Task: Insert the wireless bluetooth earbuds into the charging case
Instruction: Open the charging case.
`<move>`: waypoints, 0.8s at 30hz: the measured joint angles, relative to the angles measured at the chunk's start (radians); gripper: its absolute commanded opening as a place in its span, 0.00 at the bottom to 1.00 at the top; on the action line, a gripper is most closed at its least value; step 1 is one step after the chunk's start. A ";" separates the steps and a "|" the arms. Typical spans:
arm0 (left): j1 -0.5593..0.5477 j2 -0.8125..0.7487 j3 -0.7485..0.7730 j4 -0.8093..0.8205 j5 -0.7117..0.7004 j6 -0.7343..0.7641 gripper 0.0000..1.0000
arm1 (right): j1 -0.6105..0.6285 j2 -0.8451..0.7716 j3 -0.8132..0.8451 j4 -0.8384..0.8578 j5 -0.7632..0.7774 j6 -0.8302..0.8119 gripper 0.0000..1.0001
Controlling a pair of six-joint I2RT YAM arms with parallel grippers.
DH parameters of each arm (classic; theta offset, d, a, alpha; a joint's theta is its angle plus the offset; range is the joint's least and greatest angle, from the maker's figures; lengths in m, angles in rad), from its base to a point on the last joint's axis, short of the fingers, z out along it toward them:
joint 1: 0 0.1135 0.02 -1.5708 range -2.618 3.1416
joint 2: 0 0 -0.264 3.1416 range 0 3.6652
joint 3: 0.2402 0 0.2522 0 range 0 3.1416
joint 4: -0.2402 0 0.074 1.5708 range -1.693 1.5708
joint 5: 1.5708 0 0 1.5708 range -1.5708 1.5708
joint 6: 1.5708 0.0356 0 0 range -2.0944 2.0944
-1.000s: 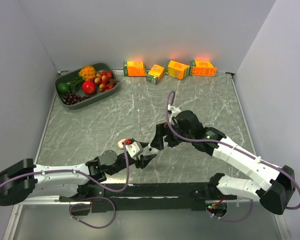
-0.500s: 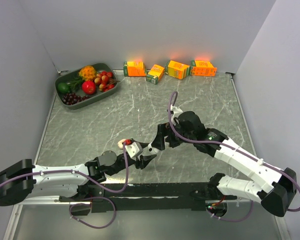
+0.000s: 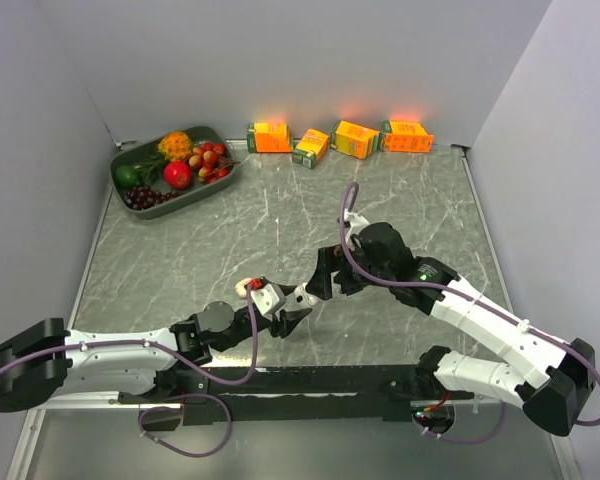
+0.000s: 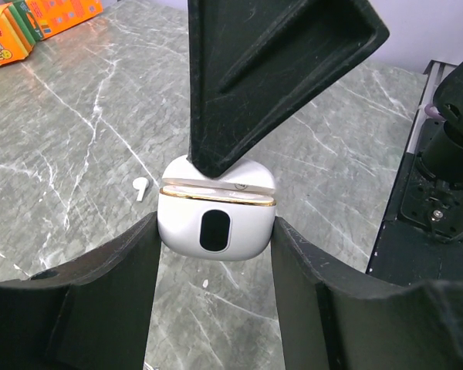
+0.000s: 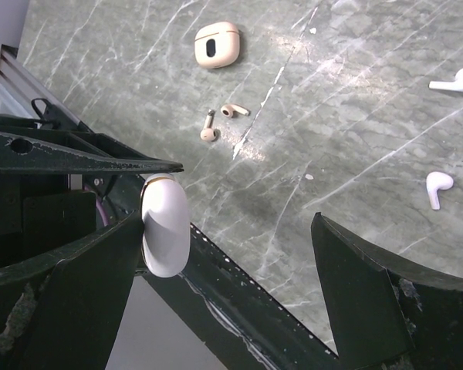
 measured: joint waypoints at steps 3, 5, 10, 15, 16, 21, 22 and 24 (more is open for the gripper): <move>0.000 -0.006 -0.006 -0.003 -0.005 0.000 0.01 | -0.006 -0.002 0.000 -0.004 0.008 0.000 0.97; 0.000 -0.013 -0.011 -0.006 -0.008 0.000 0.01 | -0.014 -0.005 0.000 -0.008 0.012 0.000 0.97; -0.002 -0.029 -0.014 -0.005 -0.017 0.000 0.01 | -0.029 -0.021 -0.002 -0.014 0.018 0.000 0.97; -0.002 -0.034 -0.014 -0.002 -0.023 0.000 0.01 | -0.031 -0.059 -0.002 -0.002 -0.017 0.002 0.97; -0.002 -0.034 -0.014 -0.001 -0.024 0.000 0.01 | -0.031 -0.066 -0.002 0.008 -0.034 0.006 0.97; -0.002 -0.033 -0.014 0.002 -0.024 0.000 0.01 | -0.031 -0.054 -0.001 0.046 -0.098 0.021 0.88; -0.002 -0.033 -0.014 0.002 -0.024 0.000 0.01 | -0.031 -0.044 -0.001 0.052 -0.111 0.024 0.86; -0.002 -0.033 -0.014 0.003 -0.024 0.000 0.01 | -0.031 -0.022 -0.002 0.068 -0.133 0.036 0.81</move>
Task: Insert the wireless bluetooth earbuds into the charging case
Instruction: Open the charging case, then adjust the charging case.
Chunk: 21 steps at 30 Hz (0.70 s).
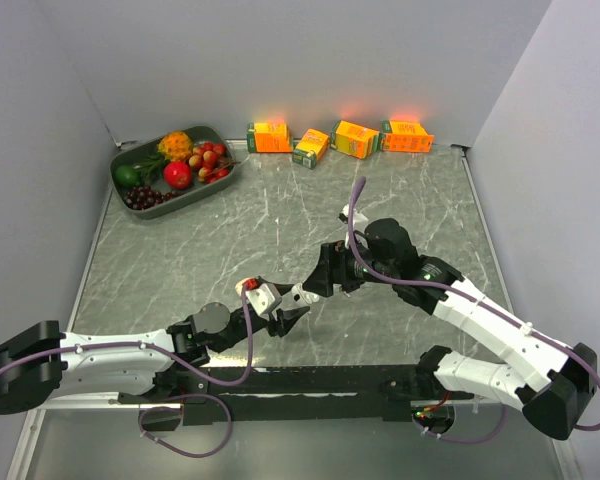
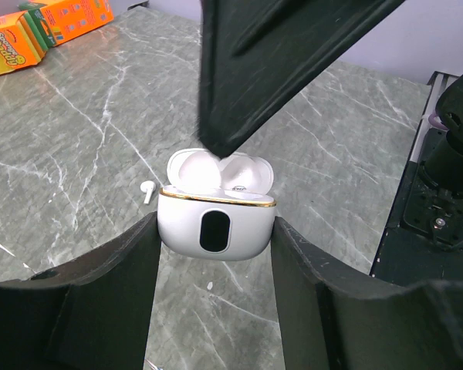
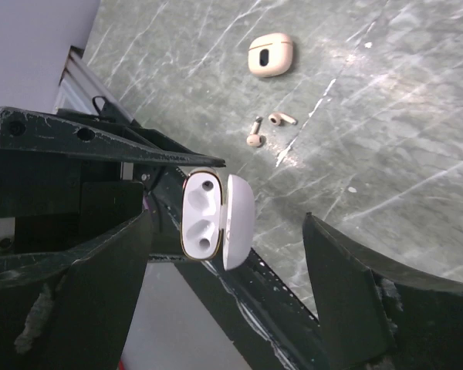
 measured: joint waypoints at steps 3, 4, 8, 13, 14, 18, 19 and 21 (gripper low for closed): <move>-0.003 0.000 0.000 0.003 0.000 0.000 0.01 | 0.000 0.020 -0.014 0.032 -0.025 0.021 0.75; -0.003 0.000 0.000 0.005 0.000 0.000 0.01 | 0.000 0.021 -0.020 0.037 -0.032 0.027 0.73; -0.005 0.000 0.000 0.006 0.000 0.000 0.01 | 0.000 0.026 -0.032 0.054 -0.049 0.050 0.61; -0.007 -0.002 0.000 0.005 0.000 0.000 0.01 | 0.000 0.030 -0.032 0.070 -0.053 0.062 0.52; -0.008 -0.005 0.000 0.005 0.000 0.000 0.01 | 0.000 0.032 -0.032 0.070 -0.052 0.063 0.52; -0.009 -0.026 0.000 0.006 0.000 0.000 0.01 | -0.001 0.040 -0.032 0.070 -0.052 0.066 0.50; -0.009 -0.031 0.000 0.006 0.000 0.000 0.01 | -0.001 0.042 -0.033 0.070 -0.052 0.066 0.50; -0.010 -0.037 0.000 0.005 0.000 0.000 0.01 | -0.002 0.042 -0.038 0.072 -0.053 0.068 0.45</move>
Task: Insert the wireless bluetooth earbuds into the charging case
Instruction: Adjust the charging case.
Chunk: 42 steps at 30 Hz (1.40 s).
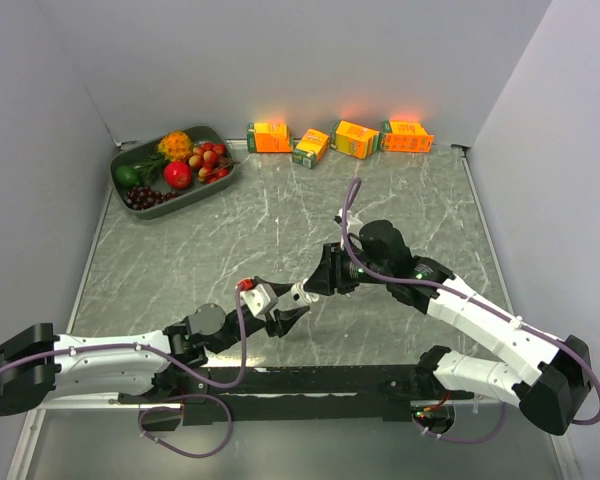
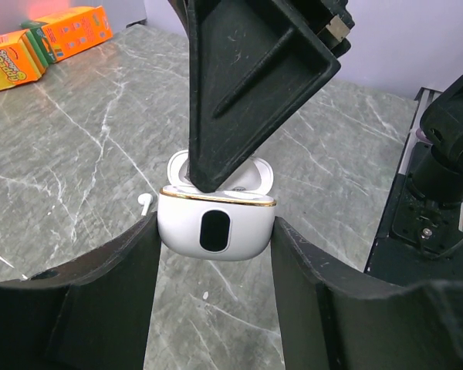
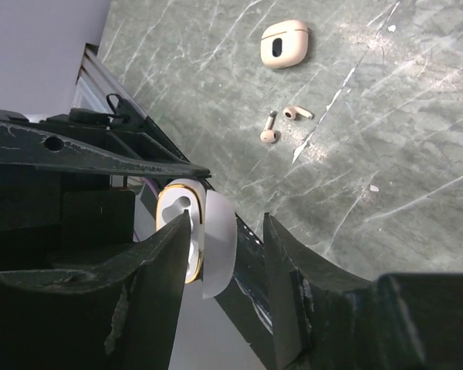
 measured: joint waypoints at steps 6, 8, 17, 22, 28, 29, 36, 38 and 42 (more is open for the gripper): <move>-0.002 -0.001 0.000 -0.010 -0.001 0.000 0.01 | 0.000 0.000 -0.008 0.016 -0.011 0.010 0.12; -0.002 -0.001 0.000 -0.007 -0.002 0.000 0.01 | -0.002 0.000 -0.009 0.016 -0.009 0.006 0.00; -0.007 -0.020 0.000 -0.006 0.009 0.000 0.96 | -0.003 -0.039 -0.009 -0.017 -0.001 -0.037 0.00; -0.006 -0.077 -0.002 -0.036 -0.011 -0.017 0.96 | -0.003 -0.077 0.053 -0.104 0.036 -0.125 0.00; -0.006 -0.146 0.021 -0.155 -0.016 -0.057 0.96 | -0.003 -0.093 0.162 -0.159 0.059 -0.277 0.00; -0.006 -0.161 0.025 -0.174 -0.008 -0.069 0.96 | -0.003 -0.104 0.162 -0.156 0.051 -0.313 0.00; 0.048 -0.215 0.172 -0.372 0.140 -0.219 0.96 | -0.004 -0.212 0.146 -0.179 0.040 -0.557 0.00; 0.098 -0.193 0.243 -0.412 0.268 -0.243 0.96 | -0.004 -0.224 0.153 -0.204 0.039 -0.622 0.00; 0.192 -0.135 0.294 -0.412 0.500 -0.272 0.97 | -0.003 -0.216 0.159 -0.225 0.021 -0.704 0.00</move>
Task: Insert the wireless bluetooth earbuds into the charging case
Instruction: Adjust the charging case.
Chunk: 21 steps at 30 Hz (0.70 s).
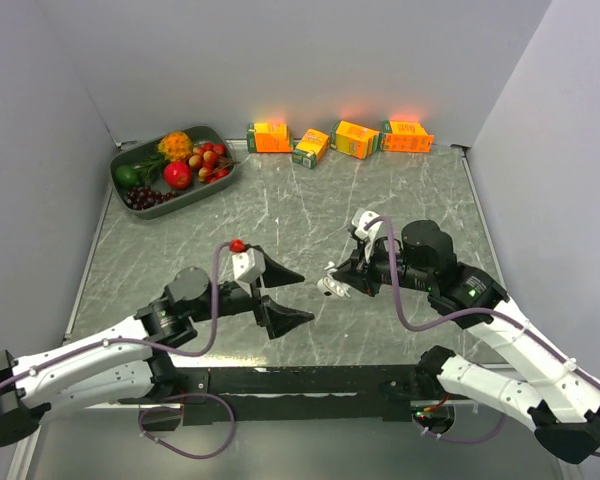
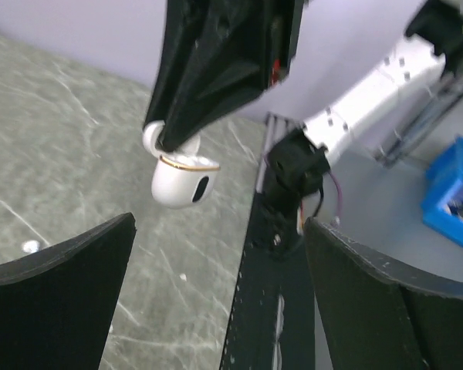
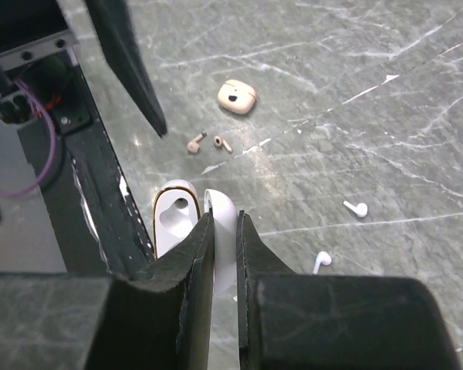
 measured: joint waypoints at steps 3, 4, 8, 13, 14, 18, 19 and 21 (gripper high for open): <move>0.051 0.074 0.002 -0.002 0.129 -0.003 0.97 | 0.004 0.004 0.000 -0.015 -0.003 -0.024 0.00; 0.060 0.105 0.002 -0.004 0.161 0.000 0.95 | 0.006 0.006 0.000 -0.020 -0.004 -0.029 0.00; 0.064 0.185 0.002 -0.007 0.228 0.029 0.88 | 0.017 0.014 0.000 -0.031 -0.003 -0.039 0.00; 0.064 0.211 0.001 0.025 0.261 0.081 0.88 | 0.032 0.021 0.000 -0.043 -0.003 -0.039 0.00; 0.064 0.211 0.001 0.043 0.262 0.088 0.87 | 0.034 0.022 0.000 -0.043 -0.002 -0.039 0.00; 0.064 0.224 0.000 0.130 0.268 0.125 0.86 | 0.046 0.034 0.000 -0.042 -0.003 -0.034 0.00; 0.064 0.224 0.000 0.131 0.268 0.126 0.85 | 0.047 0.035 0.000 -0.042 -0.004 -0.034 0.00; 0.064 0.236 0.000 0.152 0.269 0.137 0.83 | 0.053 0.042 -0.001 -0.040 -0.003 -0.027 0.00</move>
